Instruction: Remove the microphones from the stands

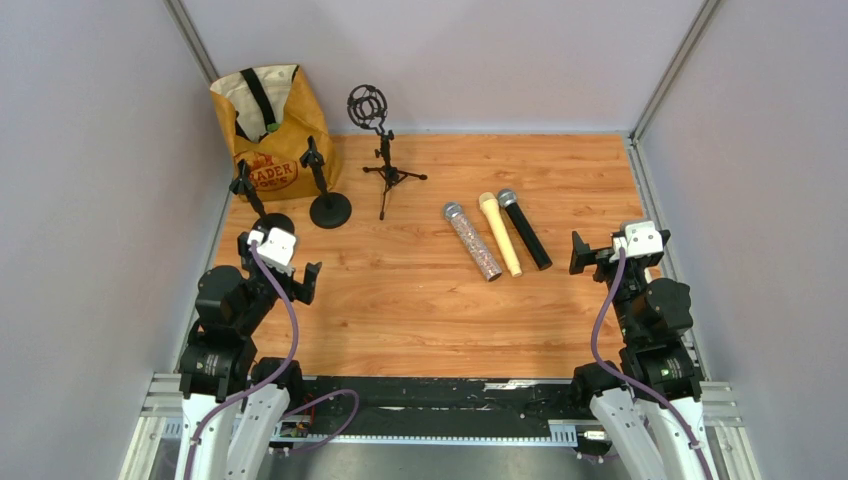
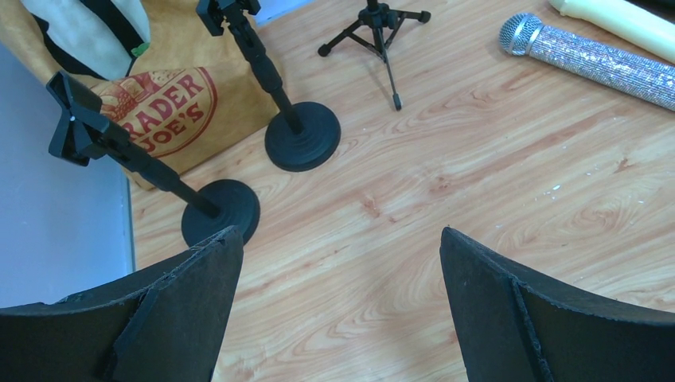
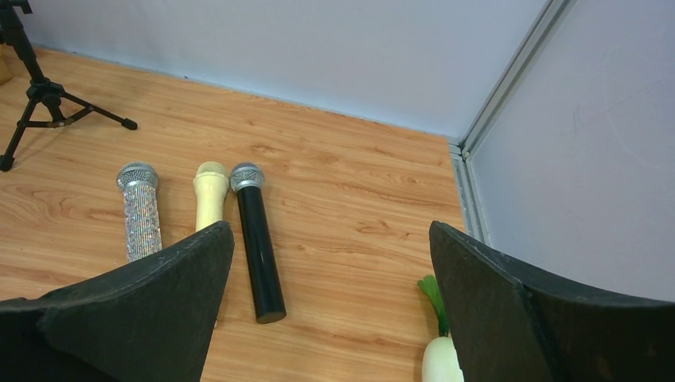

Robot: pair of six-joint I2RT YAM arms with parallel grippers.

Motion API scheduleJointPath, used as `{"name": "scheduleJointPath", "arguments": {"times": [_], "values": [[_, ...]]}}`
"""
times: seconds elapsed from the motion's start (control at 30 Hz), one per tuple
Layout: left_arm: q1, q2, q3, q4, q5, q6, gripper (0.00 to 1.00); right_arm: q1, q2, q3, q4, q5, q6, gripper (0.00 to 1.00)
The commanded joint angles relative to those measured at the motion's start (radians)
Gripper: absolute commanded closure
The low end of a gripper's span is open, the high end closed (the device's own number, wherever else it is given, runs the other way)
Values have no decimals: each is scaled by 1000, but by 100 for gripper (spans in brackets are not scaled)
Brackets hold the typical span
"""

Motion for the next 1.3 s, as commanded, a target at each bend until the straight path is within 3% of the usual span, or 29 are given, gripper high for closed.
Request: {"name": "scheduleJointPath", "arguments": {"times": [0.0, 1.27], "values": [[7, 6, -4, -3, 24, 14, 0, 4, -10, -2, 2, -8, -14, 0], [7, 4, -9, -7, 42, 21, 0, 2, -19, -6, 0, -11, -20, 0]]}}
